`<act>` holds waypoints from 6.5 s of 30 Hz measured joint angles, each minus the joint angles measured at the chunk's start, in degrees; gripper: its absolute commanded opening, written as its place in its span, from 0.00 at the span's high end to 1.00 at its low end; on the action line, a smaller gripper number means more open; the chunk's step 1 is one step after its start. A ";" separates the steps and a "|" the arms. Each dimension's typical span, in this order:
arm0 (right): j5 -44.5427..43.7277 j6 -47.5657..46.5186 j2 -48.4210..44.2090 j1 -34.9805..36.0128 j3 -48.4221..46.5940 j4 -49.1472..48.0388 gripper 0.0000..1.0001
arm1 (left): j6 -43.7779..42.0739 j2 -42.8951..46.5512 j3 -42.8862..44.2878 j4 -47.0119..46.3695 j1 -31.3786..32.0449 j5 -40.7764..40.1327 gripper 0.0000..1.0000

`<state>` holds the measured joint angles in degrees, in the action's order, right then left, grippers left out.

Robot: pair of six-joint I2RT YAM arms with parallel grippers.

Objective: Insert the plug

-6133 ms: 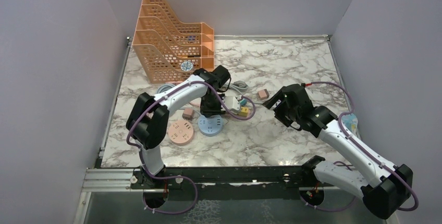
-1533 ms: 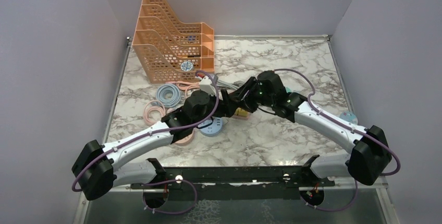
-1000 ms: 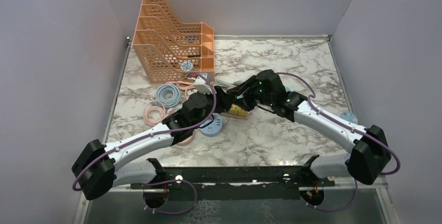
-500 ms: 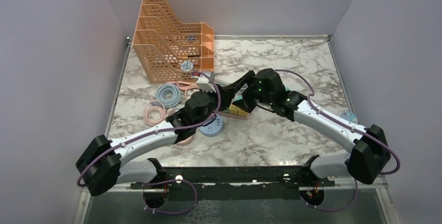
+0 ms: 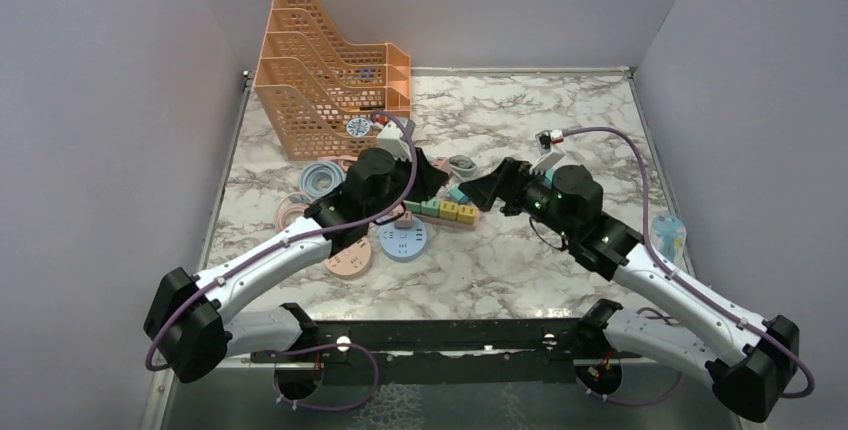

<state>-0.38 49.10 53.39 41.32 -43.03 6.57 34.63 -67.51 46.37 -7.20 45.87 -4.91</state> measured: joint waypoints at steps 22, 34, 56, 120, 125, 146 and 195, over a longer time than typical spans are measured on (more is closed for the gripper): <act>11.98 -26.64 10.84 0.00 -0.68 -13.51 0.50 | 11.32 0.44 10.86 15.06 -4.35 17.05 0.81; 19.10 -36.17 11.65 0.31 2.40 -22.25 0.76 | 10.75 0.63 13.60 20.33 -5.03 18.64 0.36; 31.39 -65.75 11.54 0.28 2.69 -13.00 0.82 | 4.35 -5.79 19.71 35.30 -8.33 32.70 0.60; -3.76 9.29 1.20 0.24 6.34 8.57 0.29 | -71.84 -6.99 5.86 46.95 -4.46 20.48 0.99; -5.01 9.40 1.20 0.24 6.34 8.66 0.29 | -73.46 -8.50 6.95 48.52 -3.32 20.11 0.99; -7.50 9.38 1.20 0.24 6.34 9.31 0.30 | -76.41 -15.58 11.39 51.19 -1.92 19.80 0.99; -9.75 7.56 -0.37 0.24 6.21 13.40 0.30 | -80.89 -25.00 21.16 60.28 -1.40 18.05 1.00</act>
<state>-10.13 56.66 53.01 41.56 -36.82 19.97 -46.26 -92.51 67.53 53.08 44.47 13.15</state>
